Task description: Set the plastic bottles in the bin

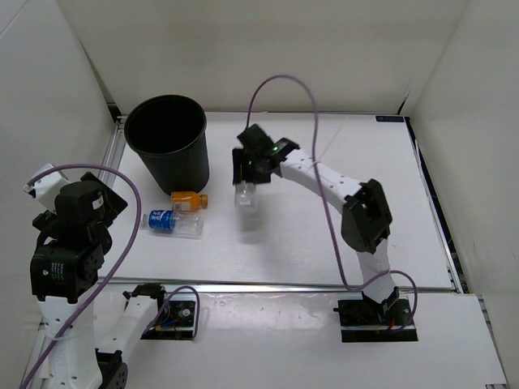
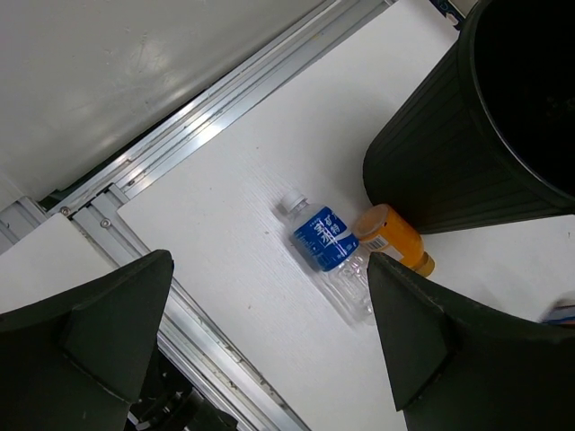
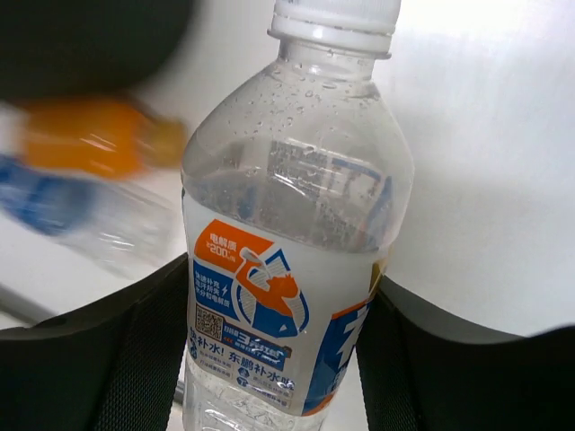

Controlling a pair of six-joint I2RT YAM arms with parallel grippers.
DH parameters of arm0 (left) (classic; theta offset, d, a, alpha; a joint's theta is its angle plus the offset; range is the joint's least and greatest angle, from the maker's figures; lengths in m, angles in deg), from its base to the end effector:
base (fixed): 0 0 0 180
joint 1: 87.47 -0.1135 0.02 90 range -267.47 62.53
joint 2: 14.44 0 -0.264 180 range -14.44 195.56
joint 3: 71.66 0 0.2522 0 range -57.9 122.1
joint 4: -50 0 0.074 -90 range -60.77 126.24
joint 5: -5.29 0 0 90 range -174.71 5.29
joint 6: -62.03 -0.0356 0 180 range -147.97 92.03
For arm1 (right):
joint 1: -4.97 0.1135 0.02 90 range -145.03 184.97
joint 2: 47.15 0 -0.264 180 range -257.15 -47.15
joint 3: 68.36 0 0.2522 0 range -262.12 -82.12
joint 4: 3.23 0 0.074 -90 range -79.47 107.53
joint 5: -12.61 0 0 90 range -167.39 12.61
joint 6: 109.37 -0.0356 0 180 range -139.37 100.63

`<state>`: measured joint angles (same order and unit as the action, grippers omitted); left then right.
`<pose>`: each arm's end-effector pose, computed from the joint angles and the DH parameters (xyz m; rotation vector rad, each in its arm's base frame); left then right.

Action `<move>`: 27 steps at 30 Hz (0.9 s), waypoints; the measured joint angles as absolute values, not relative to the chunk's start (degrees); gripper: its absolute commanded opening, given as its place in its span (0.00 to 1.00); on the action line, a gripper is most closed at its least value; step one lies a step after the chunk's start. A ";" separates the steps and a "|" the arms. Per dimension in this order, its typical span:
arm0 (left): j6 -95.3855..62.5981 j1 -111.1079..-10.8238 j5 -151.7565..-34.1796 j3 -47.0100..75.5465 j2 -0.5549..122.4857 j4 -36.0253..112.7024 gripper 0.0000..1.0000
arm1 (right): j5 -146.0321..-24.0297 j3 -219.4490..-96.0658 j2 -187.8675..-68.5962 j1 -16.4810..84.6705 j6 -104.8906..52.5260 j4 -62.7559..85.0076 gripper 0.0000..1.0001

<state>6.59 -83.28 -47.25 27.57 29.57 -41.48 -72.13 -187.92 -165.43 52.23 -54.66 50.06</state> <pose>0.0579 0.0175 0.4436 -0.8743 1.8808 0.3102 0.3177 0.3390 0.2654 -0.2250 2.5319 0.4894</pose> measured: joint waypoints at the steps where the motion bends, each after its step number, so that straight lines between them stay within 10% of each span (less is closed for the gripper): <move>1: 6.81 -83.28 -47.23 27.26 29.50 -41.32 1.00 | -72.18 -190.39 -163.86 51.34 -54.37 49.88 0.34; 8: 7.45 -83.28 -48.13 23.66 29.33 -41.39 1.00 | -81.20 -222.02 -167.16 48.76 -51.81 32.53 0.30; 27: 5.63 -83.28 -51.45 21.56 29.37 -41.37 1.00 | -86.97 -226.67 -186.17 49.68 -47.84 3.79 0.38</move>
<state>5.63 -83.28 -51.45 21.56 29.37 -41.37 -86.97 -226.67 -186.17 49.68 -47.84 3.79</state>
